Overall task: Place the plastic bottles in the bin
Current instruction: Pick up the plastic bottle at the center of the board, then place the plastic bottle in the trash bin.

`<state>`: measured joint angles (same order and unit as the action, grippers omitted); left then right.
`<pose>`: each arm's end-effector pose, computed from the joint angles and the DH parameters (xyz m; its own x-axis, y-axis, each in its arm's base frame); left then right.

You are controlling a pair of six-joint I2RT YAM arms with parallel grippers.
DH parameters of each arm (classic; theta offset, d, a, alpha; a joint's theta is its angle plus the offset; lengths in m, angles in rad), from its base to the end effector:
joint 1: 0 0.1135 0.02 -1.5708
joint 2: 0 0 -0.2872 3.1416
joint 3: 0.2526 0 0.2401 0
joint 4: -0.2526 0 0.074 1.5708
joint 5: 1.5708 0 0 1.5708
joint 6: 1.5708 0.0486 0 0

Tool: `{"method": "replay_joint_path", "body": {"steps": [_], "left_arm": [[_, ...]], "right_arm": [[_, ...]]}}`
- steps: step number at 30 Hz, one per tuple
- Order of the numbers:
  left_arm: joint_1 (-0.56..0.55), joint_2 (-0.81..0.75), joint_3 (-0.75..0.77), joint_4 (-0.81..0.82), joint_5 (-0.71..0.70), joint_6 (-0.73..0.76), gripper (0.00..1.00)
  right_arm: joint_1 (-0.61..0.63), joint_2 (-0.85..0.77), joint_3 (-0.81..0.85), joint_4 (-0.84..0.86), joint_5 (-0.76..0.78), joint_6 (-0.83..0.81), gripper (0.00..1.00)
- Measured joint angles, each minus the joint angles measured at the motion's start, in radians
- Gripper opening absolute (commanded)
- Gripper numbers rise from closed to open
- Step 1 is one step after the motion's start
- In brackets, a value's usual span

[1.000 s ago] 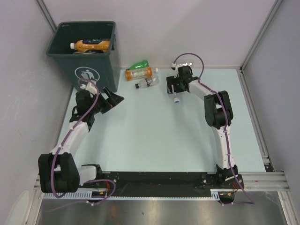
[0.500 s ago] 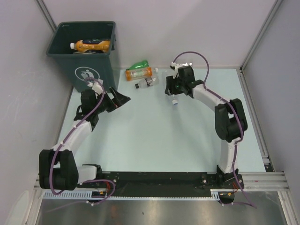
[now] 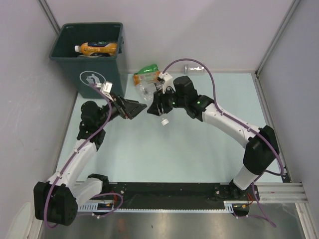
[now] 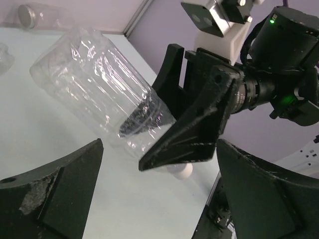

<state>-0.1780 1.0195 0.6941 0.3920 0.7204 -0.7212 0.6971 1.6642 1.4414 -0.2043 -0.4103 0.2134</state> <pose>0.2102 -0.0704 0.3480 -0.4664 -0.4203 -0.7783 0.6297 0.4602 -0.6258 0.2902 0.2683 0.3575 -0.4940 -0.1604 -0.8545 -0.7801 0.5157 0.3542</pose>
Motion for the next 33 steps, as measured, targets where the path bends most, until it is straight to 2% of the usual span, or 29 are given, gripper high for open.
{"method": "replay_joint_path", "body": {"steps": [10,15,18,19,21,22,24,25,28,33], "left_arm": [[-0.001,-0.051,-0.054,0.063,-0.012,-0.01,1.0],[-0.001,-0.051,-0.103,0.178,-0.018,-0.07,1.0],[-0.001,-0.044,-0.143,0.293,-0.016,-0.132,0.92],[-0.001,-0.04,-0.151,0.314,-0.016,-0.147,0.82],[-0.001,-0.025,-0.169,0.356,-0.016,-0.181,0.72],[-0.001,-0.021,-0.172,0.367,-0.01,-0.196,0.6],[-0.005,-0.019,-0.175,0.385,-0.005,-0.224,0.46],[-0.007,-0.019,-0.175,0.394,-0.002,-0.233,0.43],[-0.009,-0.033,-0.175,0.391,-0.023,-0.218,0.37],[-0.009,-0.116,-0.166,0.264,-0.095,-0.145,0.36]], "right_arm": [[0.084,-0.089,-0.008,0.003,-0.043,0.002,0.38],[0.124,-0.105,-0.015,-0.002,-0.056,-0.007,0.38],[0.144,-0.109,-0.034,0.0,-0.058,-0.006,0.38],[0.15,-0.111,-0.04,0.002,-0.054,-0.006,0.38],[0.163,-0.117,-0.052,0.008,-0.043,-0.005,0.52],[0.165,-0.119,-0.057,0.009,-0.035,-0.005,0.61],[0.168,-0.124,-0.071,0.024,-0.021,-0.005,0.91],[0.171,-0.126,-0.077,0.025,-0.01,0.0,0.99],[0.18,-0.142,-0.098,0.015,0.019,0.009,1.0],[0.188,-0.185,-0.114,-0.012,0.095,0.023,1.0]]}}
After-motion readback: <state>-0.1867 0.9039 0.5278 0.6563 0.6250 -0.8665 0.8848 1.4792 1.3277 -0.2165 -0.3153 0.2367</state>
